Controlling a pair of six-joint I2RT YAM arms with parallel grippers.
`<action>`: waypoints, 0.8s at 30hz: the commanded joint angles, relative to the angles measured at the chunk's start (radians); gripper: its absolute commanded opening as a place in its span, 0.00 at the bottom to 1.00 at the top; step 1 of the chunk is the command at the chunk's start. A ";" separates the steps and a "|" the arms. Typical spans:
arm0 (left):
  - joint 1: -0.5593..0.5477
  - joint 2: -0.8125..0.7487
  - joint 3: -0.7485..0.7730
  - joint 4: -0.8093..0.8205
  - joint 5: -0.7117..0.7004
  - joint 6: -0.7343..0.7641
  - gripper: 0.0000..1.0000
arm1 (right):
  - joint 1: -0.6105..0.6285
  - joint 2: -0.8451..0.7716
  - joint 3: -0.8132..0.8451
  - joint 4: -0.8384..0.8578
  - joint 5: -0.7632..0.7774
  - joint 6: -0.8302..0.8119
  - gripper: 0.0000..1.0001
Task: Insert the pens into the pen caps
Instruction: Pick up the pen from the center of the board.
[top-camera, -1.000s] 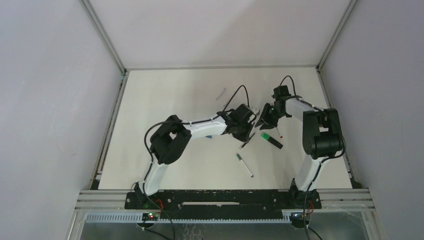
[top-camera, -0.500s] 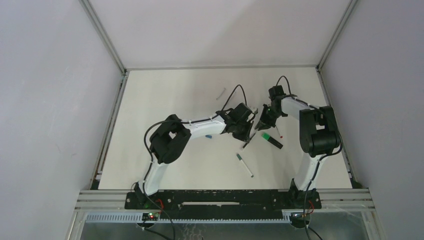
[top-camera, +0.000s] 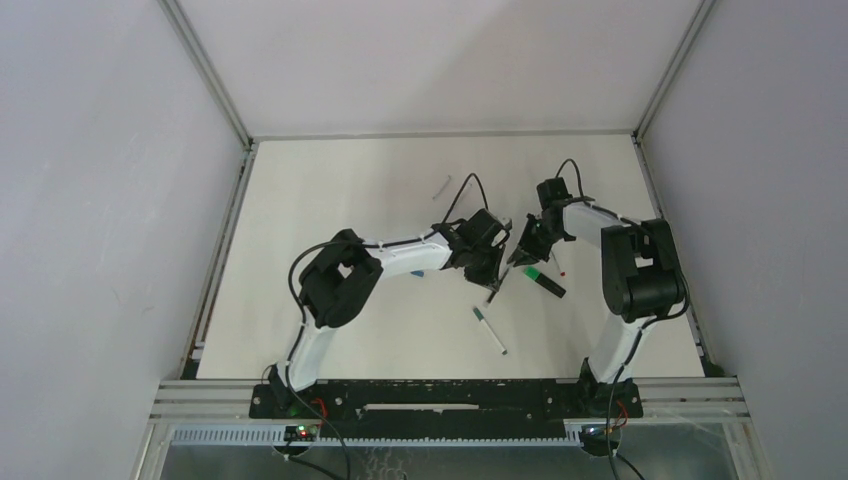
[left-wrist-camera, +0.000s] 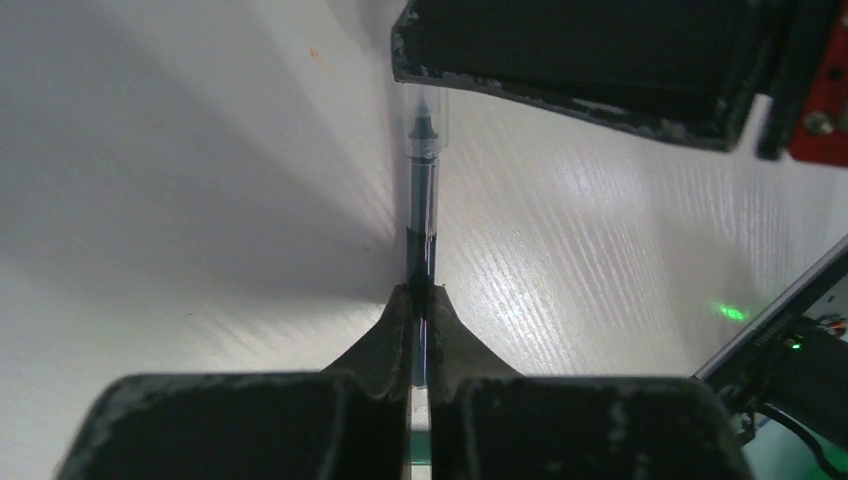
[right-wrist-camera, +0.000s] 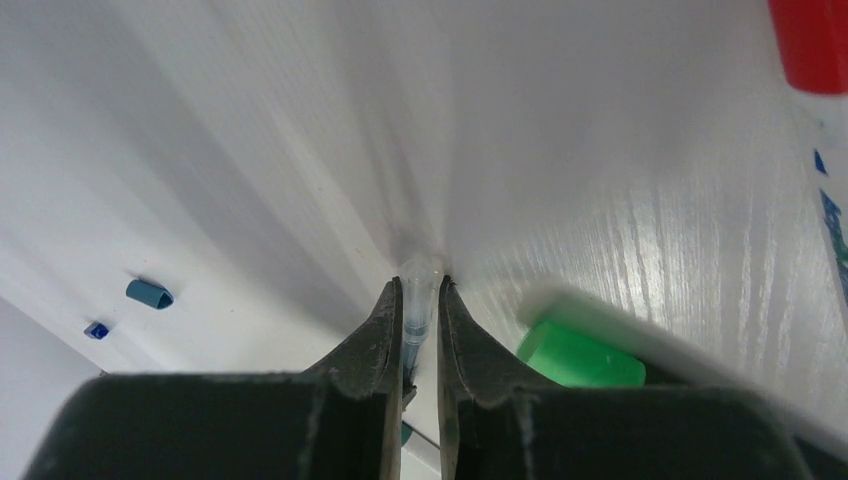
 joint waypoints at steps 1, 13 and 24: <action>0.024 0.002 -0.038 0.069 -0.013 -0.053 0.05 | 0.022 -0.072 -0.055 -0.038 -0.036 0.036 0.09; 0.041 0.013 -0.058 0.115 0.007 -0.041 0.09 | 0.027 -0.062 -0.103 0.002 -0.070 0.050 0.11; 0.057 -0.028 -0.085 0.128 0.009 -0.045 0.26 | -0.007 -0.048 -0.103 0.029 -0.061 0.022 0.08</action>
